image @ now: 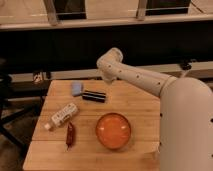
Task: Knock the eraser over
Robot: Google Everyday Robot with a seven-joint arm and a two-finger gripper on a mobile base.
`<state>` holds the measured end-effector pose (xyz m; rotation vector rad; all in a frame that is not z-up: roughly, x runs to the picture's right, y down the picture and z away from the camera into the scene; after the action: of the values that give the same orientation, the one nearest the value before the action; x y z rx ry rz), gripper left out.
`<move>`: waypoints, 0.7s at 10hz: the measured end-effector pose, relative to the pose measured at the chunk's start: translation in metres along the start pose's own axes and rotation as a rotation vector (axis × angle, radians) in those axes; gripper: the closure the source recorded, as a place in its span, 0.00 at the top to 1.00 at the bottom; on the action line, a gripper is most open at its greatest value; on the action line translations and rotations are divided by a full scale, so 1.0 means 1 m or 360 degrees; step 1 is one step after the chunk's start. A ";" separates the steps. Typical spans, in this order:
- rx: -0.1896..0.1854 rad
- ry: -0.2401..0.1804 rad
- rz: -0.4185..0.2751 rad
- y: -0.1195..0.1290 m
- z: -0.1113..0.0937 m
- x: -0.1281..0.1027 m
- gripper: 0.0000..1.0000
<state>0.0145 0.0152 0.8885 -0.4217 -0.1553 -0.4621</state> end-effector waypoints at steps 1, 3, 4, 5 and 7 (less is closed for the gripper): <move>0.0002 -0.0005 -0.0016 -0.005 0.000 -0.008 0.00; -0.0003 -0.0025 -0.0040 -0.008 0.007 -0.016 0.00; -0.0003 -0.0031 -0.0048 -0.007 0.010 -0.015 0.00; 0.0000 -0.0027 -0.0054 -0.007 0.009 -0.014 0.00; 0.0003 -0.0051 -0.0082 -0.016 0.009 -0.032 0.00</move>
<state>-0.0214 0.0185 0.8952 -0.4239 -0.1979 -0.5058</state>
